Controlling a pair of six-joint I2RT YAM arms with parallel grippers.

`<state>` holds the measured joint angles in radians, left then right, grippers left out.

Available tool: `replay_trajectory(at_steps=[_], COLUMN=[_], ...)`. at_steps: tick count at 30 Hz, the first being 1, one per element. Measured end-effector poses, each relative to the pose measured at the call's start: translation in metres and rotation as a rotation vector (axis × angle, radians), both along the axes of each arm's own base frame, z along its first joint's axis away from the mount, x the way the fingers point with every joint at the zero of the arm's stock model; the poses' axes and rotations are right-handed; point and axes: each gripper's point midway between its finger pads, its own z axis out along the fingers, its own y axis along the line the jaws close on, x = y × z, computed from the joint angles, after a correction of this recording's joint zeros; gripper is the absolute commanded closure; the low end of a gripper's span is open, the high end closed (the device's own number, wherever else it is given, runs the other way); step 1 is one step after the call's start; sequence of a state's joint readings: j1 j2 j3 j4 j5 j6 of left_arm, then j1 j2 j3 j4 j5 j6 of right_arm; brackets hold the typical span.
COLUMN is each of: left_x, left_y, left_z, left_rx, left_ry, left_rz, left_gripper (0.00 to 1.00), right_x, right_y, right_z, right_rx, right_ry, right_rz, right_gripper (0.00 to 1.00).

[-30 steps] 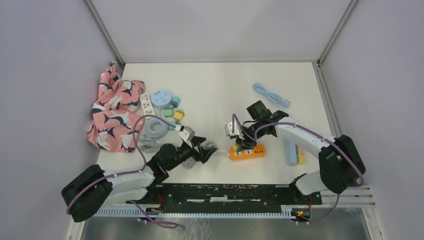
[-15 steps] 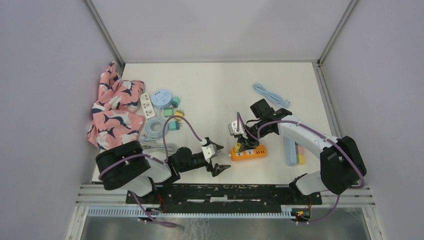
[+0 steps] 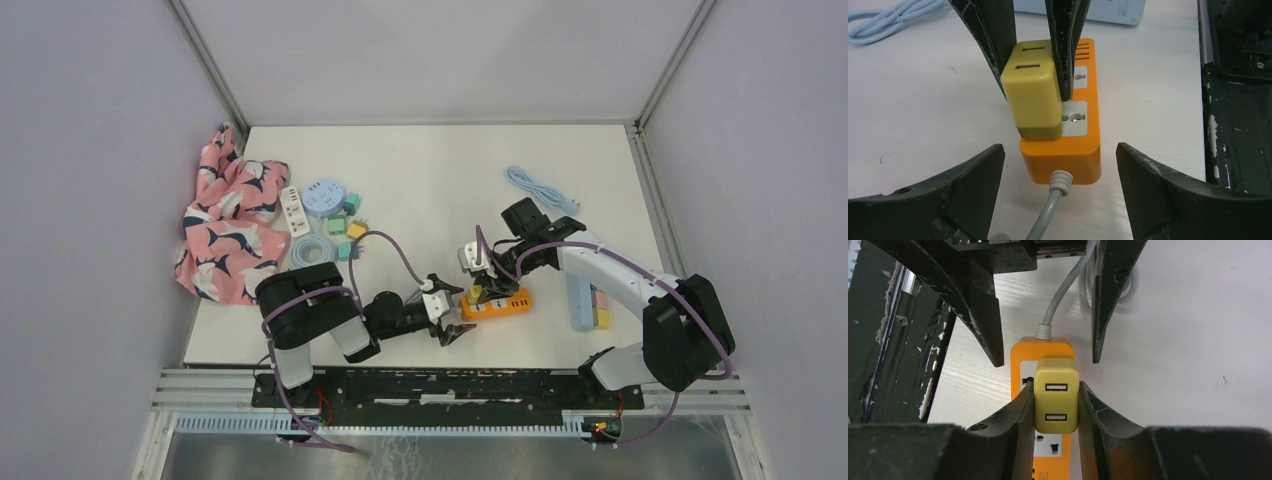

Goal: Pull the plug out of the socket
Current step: Remove the plug from the socket.

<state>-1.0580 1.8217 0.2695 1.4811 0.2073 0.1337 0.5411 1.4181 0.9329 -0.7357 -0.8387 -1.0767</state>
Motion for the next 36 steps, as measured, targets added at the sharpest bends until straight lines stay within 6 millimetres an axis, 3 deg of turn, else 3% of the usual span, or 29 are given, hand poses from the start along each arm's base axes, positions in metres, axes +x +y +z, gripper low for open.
replay_trajectory(at_steps=[4, 9, 14, 26, 36], left_x=[0.002, 0.003, 0.004, 0.003, 0.011], left_y=[-0.006, -0.010, -0.011, -0.009, -0.009], left_z=[0.001, -0.003, -0.003, -0.018, -0.008], left_rx=[-0.010, -0.007, -0.007, 0.019, -0.027], left_ry=[-0.005, 0.001, 0.001, 0.049, 0.055], left_rz=[-0.005, -0.010, -0.008, -0.007, 0.014], left_gripper=[0.28, 0.72, 0.96, 0.97, 0.97], right_x=[0.000, 0.001, 0.002, 0.000, 0.008], right_y=[0.000, 0.000, 0.000, 0.006, -0.003], right_z=[0.000, 0.000, -0.001, -0.015, -0.005], right_rx=[0.001, 0.001, 0.003, -0.033, 0.036], right_ry=[-0.002, -0.009, -0.014, 0.039, 0.007], right_rz=[0.002, 0.003, 0.009, -0.022, -0.003], right_gripper=[1.00, 1.00, 1.00, 1.00, 1.00])
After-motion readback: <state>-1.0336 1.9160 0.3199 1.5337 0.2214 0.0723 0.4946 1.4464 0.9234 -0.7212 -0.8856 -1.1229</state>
